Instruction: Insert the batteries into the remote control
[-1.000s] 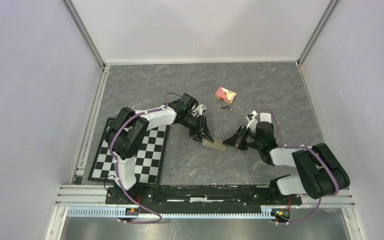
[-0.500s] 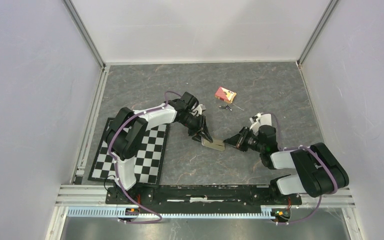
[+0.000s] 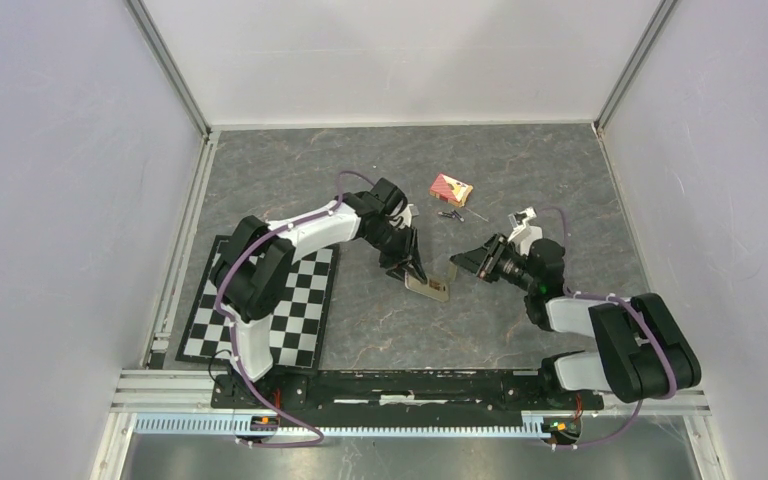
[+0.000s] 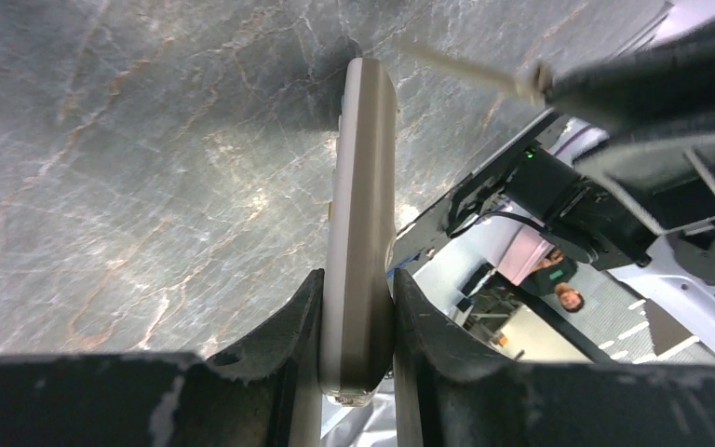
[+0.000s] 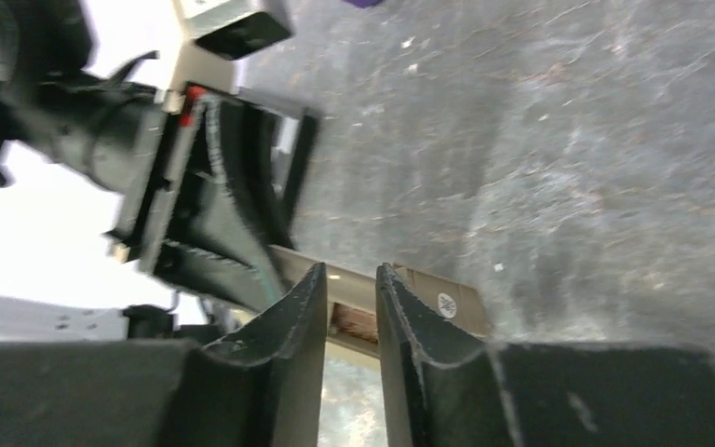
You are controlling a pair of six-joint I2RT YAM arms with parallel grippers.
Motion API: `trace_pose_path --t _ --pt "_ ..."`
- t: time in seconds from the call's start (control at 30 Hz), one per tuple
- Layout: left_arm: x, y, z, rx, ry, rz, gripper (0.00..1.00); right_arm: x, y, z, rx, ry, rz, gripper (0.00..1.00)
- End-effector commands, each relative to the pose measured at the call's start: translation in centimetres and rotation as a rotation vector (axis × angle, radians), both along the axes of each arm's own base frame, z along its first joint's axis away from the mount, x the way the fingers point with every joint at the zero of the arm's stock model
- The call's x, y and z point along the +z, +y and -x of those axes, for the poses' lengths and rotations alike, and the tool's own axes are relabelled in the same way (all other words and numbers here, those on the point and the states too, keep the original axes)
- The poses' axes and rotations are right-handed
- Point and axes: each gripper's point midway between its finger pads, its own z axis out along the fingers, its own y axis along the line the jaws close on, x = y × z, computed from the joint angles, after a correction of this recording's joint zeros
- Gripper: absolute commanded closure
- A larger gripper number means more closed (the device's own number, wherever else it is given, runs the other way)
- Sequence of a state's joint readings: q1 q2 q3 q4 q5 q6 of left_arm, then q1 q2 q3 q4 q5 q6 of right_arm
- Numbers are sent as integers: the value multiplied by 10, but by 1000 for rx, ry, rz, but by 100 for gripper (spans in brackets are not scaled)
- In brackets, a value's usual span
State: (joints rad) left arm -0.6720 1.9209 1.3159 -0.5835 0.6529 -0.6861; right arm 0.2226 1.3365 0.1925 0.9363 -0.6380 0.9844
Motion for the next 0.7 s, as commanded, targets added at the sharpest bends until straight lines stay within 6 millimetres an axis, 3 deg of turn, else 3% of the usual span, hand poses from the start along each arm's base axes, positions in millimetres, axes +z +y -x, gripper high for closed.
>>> trace_pose_path --t 0.0,0.2,0.33,0.4,0.47,0.53,0.67 --pt "-35 57 -9 -55 -86 -278 98 -19 -13 -29 -11 -58 245 65" --pt "-17 60 -8 -220 -158 -215 98 -40 -30 -42 27 -20 491 35" --pt "-1 54 -11 -267 -215 -154 98 -64 -52 -43 1 78 641 29" --pt "7 52 -14 -278 -247 -136 98 -64 -52 -43 8 76 648 28" --pt "17 51 -15 -302 -289 -109 98 -49 -40 -43 68 11 613 28" --pt "30 49 -14 -340 -337 -67 98 -19 -16 -40 193 -141 578 28" --pt "68 42 -5 -437 -446 83 98 34 31 -2 471 -439 470 20"
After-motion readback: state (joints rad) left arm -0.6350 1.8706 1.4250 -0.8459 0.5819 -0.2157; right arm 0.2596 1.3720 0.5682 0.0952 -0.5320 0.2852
